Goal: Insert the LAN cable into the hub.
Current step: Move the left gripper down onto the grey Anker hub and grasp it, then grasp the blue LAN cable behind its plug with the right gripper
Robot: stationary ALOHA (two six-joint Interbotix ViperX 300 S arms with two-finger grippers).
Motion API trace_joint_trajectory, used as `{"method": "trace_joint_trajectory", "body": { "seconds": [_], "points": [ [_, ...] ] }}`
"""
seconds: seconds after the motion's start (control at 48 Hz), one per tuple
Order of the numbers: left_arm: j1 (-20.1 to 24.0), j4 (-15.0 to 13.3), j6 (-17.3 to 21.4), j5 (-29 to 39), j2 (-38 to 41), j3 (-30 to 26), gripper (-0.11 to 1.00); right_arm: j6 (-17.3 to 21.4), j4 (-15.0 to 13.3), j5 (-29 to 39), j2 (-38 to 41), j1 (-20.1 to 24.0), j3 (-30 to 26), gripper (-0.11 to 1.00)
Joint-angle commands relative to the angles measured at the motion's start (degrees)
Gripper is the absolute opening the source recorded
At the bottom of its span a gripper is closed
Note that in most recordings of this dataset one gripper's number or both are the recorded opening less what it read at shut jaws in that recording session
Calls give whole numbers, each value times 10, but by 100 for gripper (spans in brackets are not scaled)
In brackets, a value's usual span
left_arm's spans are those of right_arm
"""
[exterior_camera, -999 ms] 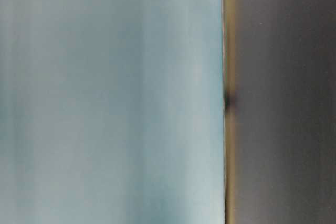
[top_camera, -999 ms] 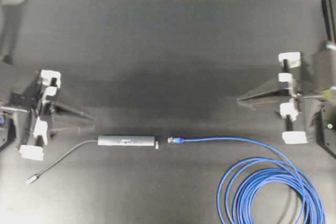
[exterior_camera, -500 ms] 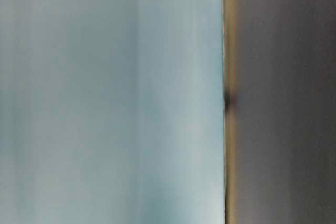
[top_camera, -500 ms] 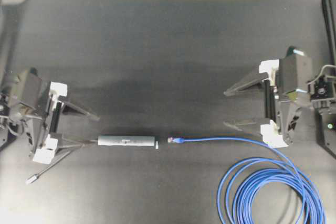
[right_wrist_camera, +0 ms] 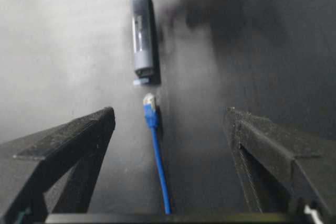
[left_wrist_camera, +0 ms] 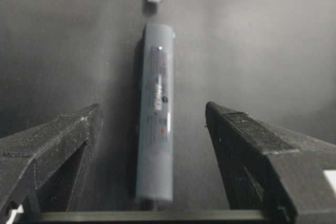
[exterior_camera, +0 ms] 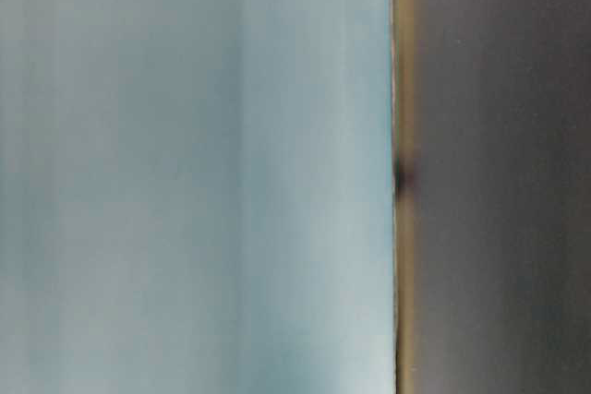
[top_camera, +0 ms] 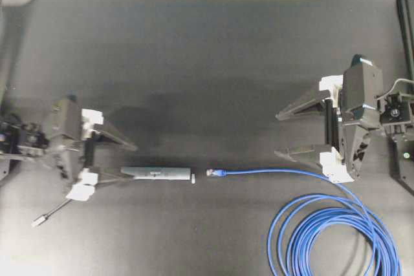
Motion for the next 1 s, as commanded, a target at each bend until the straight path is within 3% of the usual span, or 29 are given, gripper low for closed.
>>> {"method": "trace_joint_trajectory", "body": {
  "seconds": [0.0,0.5,0.75,0.874,0.979],
  "points": [
    [1,2,1,-23,31,-19,76,7,1,1,2,7,-9,80],
    [-23,2,-6,-35,163,-109,75,15,1,4,-1,11,-9,80],
    [-7,2,-4,-21,180,-116,73,16,1,4,-1,13,-8,80],
    [-4,2,4,-6,184,-118,61,15,1,4,-1,15,-8,80],
    [-14,3,24,20,187,-123,35,16,1,4,0,18,-8,80]
  ]
}}
